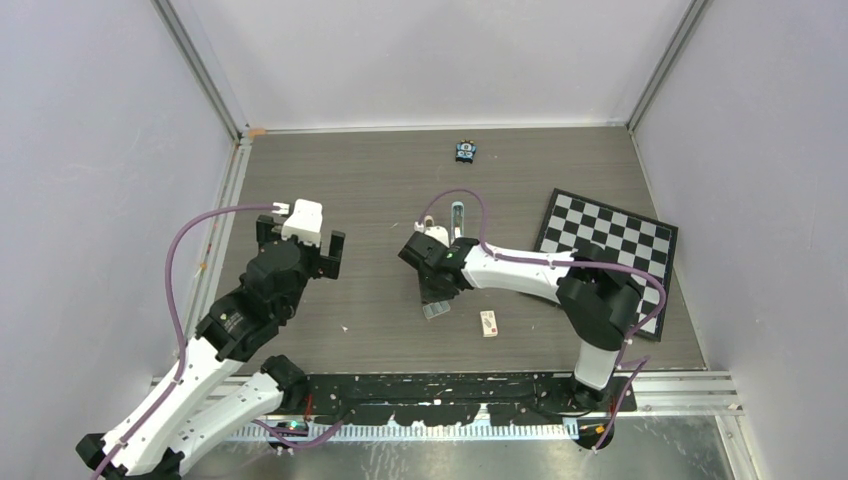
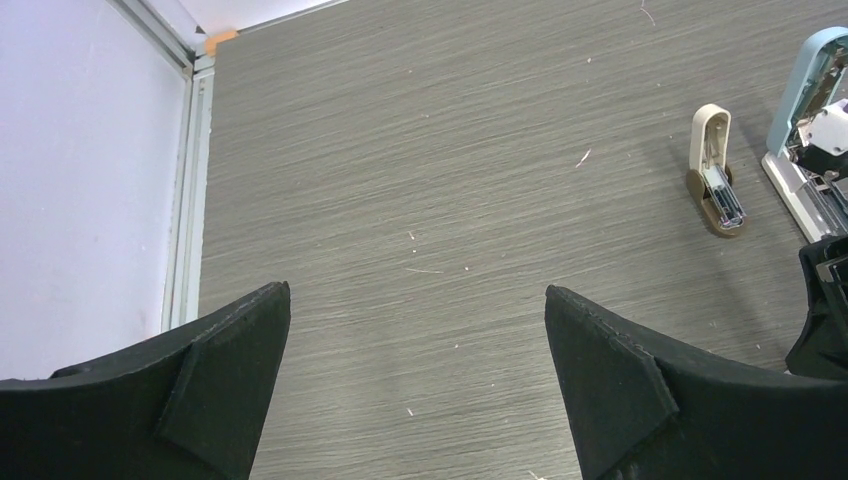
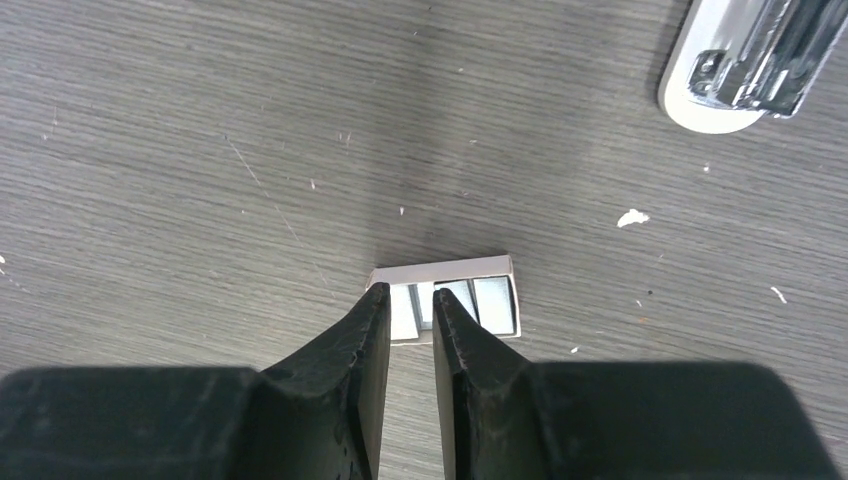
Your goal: Load the staples into the stapler
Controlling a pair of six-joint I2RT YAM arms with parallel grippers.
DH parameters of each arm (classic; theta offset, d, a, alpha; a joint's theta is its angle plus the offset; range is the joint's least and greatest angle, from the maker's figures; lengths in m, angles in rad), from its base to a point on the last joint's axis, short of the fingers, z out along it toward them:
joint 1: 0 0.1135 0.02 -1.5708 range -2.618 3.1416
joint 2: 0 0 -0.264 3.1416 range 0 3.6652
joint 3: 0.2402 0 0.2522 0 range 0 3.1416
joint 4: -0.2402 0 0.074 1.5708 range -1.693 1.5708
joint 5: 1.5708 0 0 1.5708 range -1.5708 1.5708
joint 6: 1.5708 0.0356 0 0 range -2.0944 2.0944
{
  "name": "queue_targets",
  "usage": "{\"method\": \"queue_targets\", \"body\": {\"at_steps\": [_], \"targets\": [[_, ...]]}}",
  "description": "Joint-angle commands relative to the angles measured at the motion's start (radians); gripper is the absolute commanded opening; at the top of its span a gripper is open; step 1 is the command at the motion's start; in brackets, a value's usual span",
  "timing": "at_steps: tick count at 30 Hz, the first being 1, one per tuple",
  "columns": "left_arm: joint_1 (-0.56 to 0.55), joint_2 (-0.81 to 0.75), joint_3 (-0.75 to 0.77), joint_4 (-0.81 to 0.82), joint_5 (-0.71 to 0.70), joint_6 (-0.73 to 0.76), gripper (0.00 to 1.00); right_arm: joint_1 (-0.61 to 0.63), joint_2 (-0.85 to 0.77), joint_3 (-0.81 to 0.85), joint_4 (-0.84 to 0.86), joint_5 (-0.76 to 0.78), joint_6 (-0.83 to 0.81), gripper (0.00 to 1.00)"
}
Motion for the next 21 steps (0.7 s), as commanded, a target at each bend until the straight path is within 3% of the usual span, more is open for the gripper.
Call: {"method": "queue_targets", "body": {"at_steps": [1,21], "targets": [[-0.001,-0.001,0.000,0.050,-0.005,0.010,1.00,0.018,-0.013,0.040,-0.009,0.025,0.020,0.27],[-0.001,-0.017,-0.007,0.054,-0.006,0.035,1.00,0.039,0.004,0.030,-0.001,0.016,0.031,0.25]]}}
